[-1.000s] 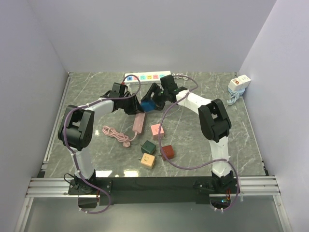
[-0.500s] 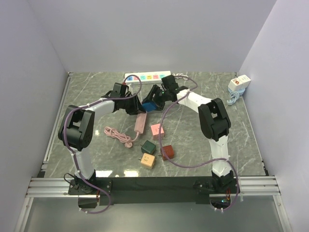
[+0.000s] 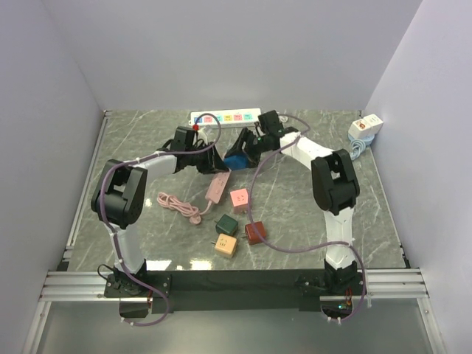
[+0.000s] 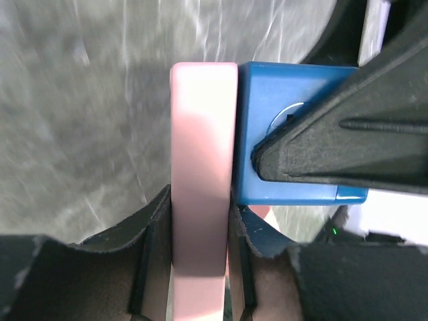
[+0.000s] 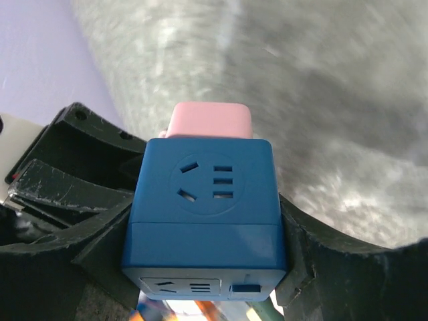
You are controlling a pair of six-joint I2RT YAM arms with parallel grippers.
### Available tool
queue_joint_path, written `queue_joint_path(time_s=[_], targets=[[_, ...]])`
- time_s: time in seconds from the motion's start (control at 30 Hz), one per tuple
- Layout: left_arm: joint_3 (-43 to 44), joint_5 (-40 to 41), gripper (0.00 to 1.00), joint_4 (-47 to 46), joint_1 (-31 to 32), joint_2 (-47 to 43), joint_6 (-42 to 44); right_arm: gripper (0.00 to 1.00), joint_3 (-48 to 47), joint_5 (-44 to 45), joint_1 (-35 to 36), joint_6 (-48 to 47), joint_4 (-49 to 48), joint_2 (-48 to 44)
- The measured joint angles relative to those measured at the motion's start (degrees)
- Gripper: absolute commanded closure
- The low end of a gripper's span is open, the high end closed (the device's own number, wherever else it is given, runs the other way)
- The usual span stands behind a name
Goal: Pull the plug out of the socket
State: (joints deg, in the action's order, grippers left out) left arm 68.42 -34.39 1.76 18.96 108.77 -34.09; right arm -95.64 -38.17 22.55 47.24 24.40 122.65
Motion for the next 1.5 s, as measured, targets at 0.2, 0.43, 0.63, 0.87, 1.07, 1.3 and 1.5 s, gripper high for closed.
queue_joint_path(time_s=[0.2, 0.43, 0.63, 0.87, 1.07, 1.3, 1.5], targets=[[0.4, -2.7, 1.00, 5.4, -0.8, 1.8, 0.0, 1.00, 10.7, 13.5, 5.4, 11.0, -8.4, -5.4], [2.4, -4.0, 1.00, 6.9, -2.0, 2.2, 0.5, 1.00, 8.1, 12.9, 4.0, 9.7, -6.5, -5.4], [2.2, -5.1, 1.00, -2.4, -0.9, 2.2, -0.2, 1.00, -5.0, -0.4, -2.1, -2.0, 7.3, -0.2], [1.7, -5.2, 1.00, -3.5, -0.6, 2.1, -0.6, 1.00, -0.3, -4.2, -3.1, -2.2, 3.6, -1.2], [1.7, -8.2, 1.00, 4.3, -0.5, 2.8, 0.3, 1.00, 17.3, 4.7, 1.2, 9.3, -10.7, -10.5], [4.2, -9.0, 1.00, 7.7, -1.0, 2.8, 1.5, 1.00, 12.6, 3.8, 0.3, 4.5, -4.7, -10.6], [2.5, 3.2, 1.00, 7.3, -6.2, 3.6, -0.1, 1.00, -1.2, -6.1, -7.7, -13.5, 17.7, -9.0]])
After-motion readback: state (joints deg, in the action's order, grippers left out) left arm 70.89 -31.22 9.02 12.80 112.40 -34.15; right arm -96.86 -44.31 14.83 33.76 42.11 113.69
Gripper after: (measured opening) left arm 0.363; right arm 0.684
